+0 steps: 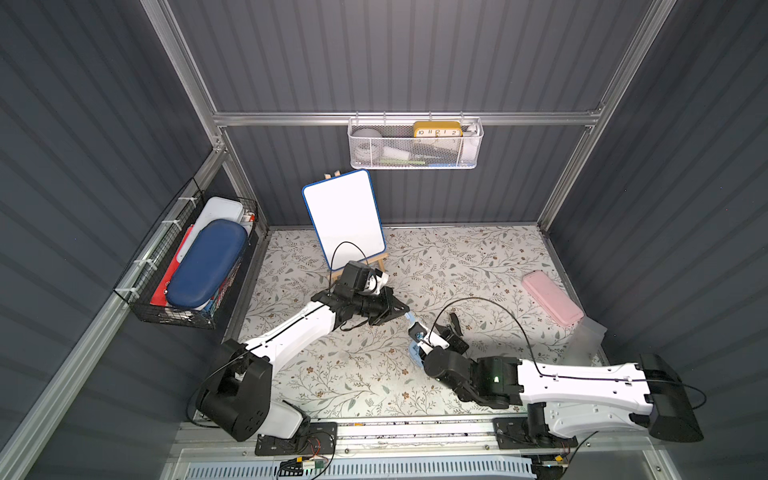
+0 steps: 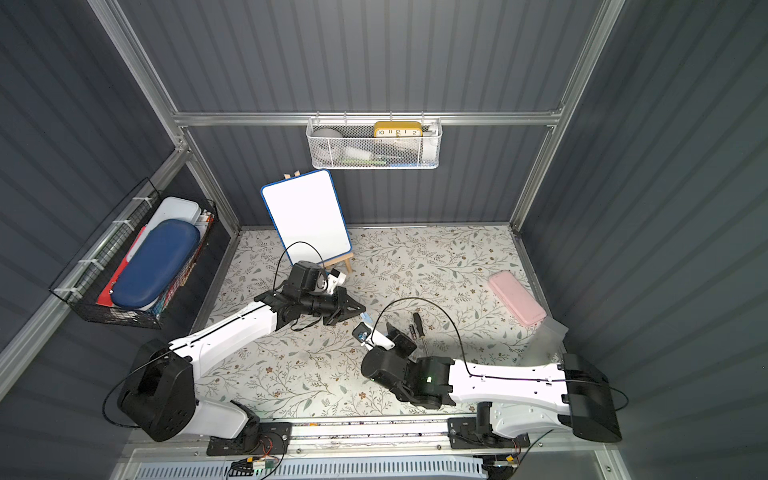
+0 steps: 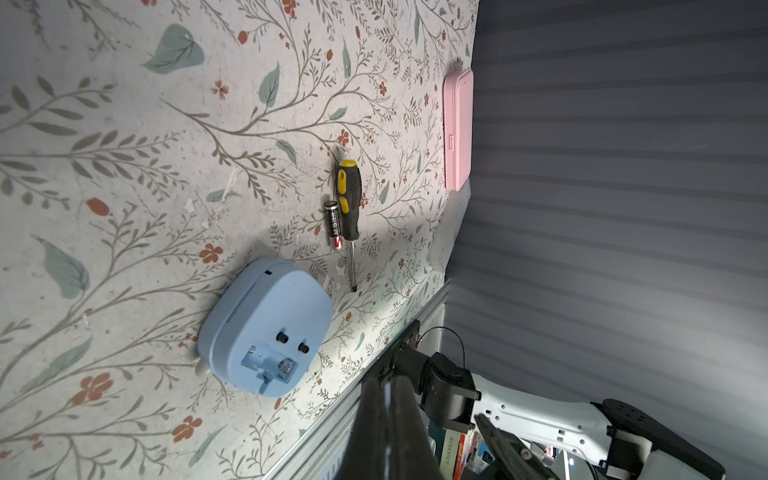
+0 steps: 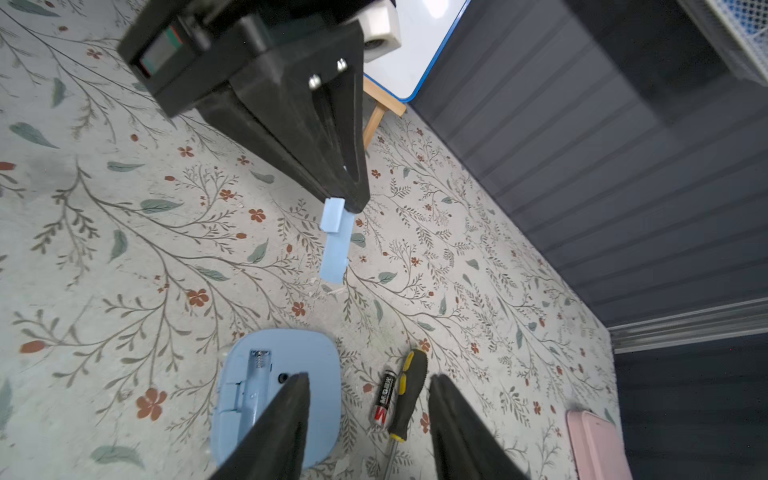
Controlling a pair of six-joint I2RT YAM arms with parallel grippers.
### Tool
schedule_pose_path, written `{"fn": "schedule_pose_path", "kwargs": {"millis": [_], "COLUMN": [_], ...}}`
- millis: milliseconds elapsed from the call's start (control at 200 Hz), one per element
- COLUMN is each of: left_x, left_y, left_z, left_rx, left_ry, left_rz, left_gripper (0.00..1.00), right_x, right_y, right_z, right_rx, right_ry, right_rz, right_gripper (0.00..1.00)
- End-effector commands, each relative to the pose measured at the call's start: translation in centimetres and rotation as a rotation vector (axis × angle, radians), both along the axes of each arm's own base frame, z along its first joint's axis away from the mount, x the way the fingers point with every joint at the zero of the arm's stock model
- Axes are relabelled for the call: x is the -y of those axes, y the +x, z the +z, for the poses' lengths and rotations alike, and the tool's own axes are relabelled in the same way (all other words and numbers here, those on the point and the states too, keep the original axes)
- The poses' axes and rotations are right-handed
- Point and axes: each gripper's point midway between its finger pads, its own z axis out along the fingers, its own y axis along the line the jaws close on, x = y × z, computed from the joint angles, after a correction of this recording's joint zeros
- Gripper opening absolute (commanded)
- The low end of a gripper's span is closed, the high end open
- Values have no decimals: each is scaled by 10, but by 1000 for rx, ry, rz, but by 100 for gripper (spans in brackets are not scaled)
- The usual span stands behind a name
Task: Remove the battery from the alarm
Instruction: Pick up the cover from the alarm.
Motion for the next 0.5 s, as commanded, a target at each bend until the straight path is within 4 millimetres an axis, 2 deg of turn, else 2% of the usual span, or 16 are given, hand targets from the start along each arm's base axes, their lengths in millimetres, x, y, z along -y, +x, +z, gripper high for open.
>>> {"fn": "schedule_pose_path", "kwargs": {"millis": [0,115,320,495], "left_x": [-4,-5,-4,-5], "left_y": [-3,-4,-9,-11], "left_z": [18,23,20,27], "left_rx": [-21,-20,-41,-29], "left_ry": [-20,-27,-43,-59], "left_rz": [17,18,-6,-5], "left_gripper": [0,0,0,0], "right_x": [-7,-16,-28,-40], "right_y": [10,9,11,12], "right_z": [13,13,17,11], "right_rx": [91,73,107,112], "right_ry": [-9,-10,-20,-62], "right_rz": [-44,-22,-11,12], "right_gripper": [52,52,52,52]}}
